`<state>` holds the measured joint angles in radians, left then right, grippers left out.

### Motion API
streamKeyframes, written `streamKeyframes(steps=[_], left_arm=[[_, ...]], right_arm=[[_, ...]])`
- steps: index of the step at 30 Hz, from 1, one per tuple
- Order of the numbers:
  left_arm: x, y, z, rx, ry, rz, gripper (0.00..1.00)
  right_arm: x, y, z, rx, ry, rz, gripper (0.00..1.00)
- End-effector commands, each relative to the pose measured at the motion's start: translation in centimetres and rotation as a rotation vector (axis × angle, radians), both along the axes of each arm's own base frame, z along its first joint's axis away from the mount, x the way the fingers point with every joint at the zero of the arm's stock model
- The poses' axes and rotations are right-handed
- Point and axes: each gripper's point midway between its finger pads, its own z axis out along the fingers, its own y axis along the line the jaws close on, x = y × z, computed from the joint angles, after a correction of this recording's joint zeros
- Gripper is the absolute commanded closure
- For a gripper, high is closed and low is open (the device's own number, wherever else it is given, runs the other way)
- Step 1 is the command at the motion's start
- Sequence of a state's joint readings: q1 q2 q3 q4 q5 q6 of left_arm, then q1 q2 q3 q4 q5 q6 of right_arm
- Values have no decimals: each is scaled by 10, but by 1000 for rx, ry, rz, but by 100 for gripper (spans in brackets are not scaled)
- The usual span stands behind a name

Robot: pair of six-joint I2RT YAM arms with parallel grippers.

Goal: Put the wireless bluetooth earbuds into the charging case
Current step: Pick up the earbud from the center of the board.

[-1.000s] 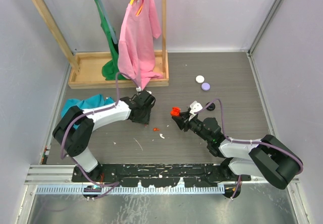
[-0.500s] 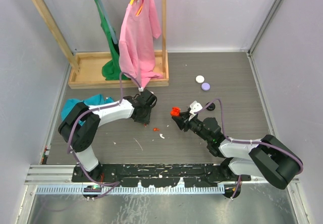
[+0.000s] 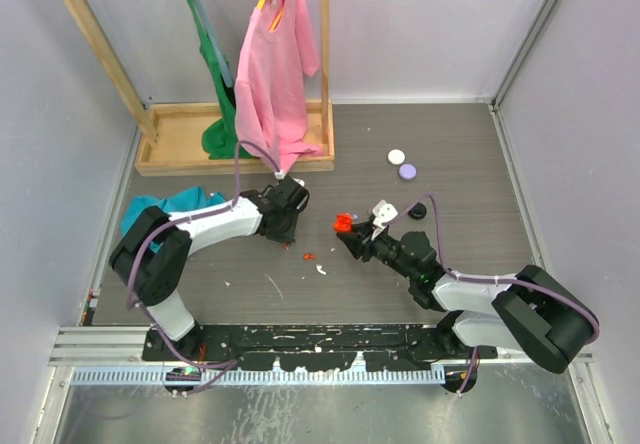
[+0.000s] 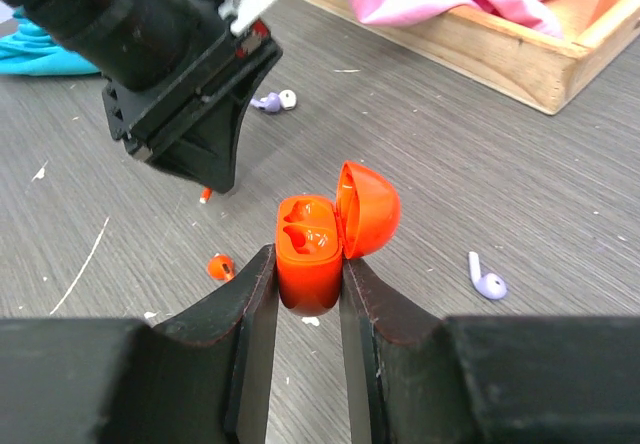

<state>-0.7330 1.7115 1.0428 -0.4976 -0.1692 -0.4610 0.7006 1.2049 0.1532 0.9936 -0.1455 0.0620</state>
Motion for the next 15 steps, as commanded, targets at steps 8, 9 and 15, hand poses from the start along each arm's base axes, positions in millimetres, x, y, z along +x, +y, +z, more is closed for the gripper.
streamKeyframes(steps=[8, 9, 15], left_arm=[[10, -17, 116, -86, -391, -105, 85], [8, -19, 125, -90, -426, -117, 85], [-9, -34, 191, -200, -650, -196, 85]], right_arm=[[-9, 27, 46, 82, -130, 119, 90], [-10, 28, 48, 82, -144, 123, 90], [-15, 35, 65, 104, -224, 148, 90]])
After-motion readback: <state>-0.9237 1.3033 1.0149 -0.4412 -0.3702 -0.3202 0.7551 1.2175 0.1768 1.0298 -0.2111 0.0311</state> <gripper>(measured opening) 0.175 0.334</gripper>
